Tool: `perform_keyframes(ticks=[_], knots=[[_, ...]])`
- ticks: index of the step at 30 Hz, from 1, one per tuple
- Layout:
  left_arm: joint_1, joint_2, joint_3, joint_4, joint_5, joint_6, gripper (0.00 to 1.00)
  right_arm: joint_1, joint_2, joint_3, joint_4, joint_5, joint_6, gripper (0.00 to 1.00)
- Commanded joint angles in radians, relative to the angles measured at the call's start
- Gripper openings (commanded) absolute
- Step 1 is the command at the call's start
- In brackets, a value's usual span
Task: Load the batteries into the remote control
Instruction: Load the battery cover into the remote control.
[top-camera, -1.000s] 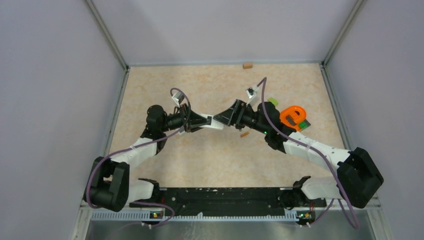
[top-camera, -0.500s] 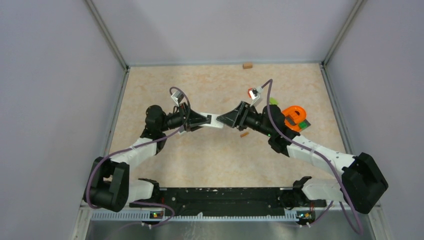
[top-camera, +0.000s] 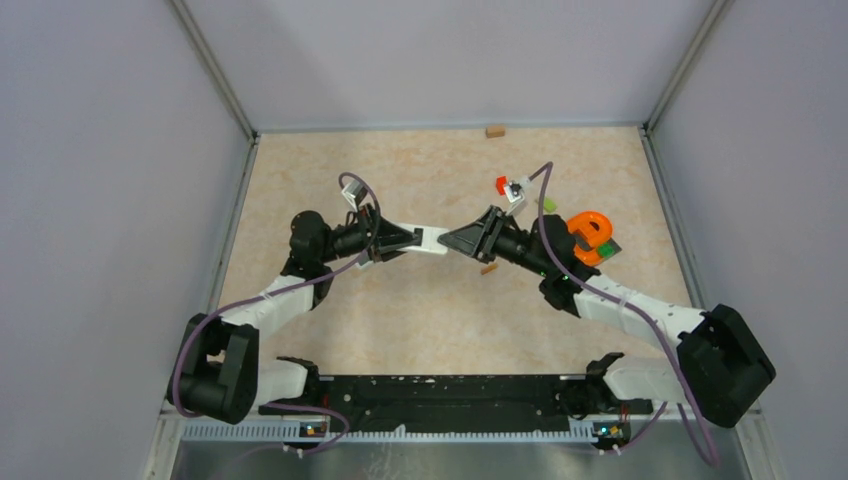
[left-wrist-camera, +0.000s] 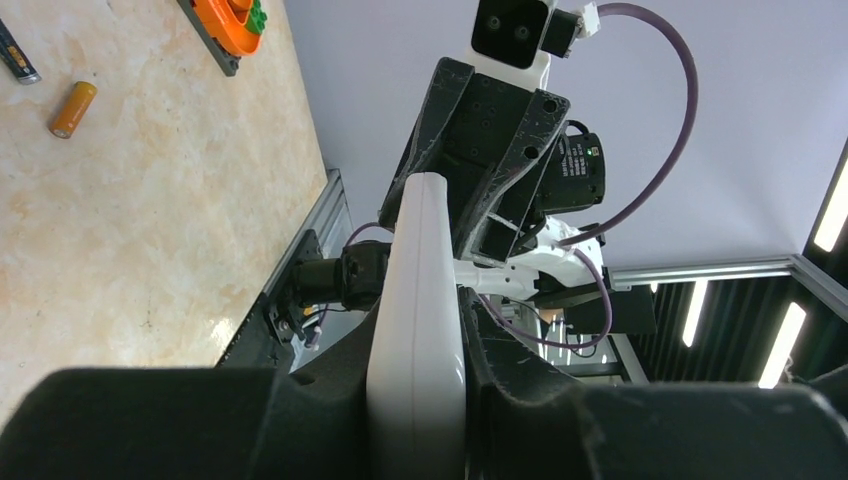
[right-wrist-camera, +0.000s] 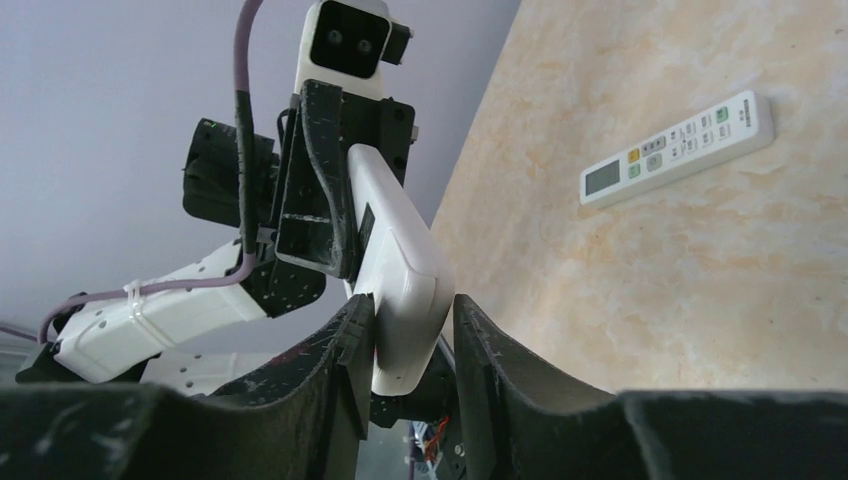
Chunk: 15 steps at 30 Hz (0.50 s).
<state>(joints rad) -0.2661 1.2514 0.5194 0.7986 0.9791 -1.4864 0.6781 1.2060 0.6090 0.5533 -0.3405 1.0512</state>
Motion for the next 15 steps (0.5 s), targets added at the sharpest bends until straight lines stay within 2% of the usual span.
perform_keyframes(ticks=[1,8,15], knots=[[0.006,-0.037,0.014,0.124,0.018,-0.04,0.0,-0.014,0.033,0.002,0.079,-0.04,0.021,0.32],[0.004,-0.027,0.006,0.237,0.012,-0.114,0.0,-0.01,0.106,0.003,0.168,-0.086,0.029,0.21],[-0.032,0.009,0.012,0.345,0.022,-0.16,0.0,0.028,0.198,0.074,0.192,-0.143,-0.018,0.22]])
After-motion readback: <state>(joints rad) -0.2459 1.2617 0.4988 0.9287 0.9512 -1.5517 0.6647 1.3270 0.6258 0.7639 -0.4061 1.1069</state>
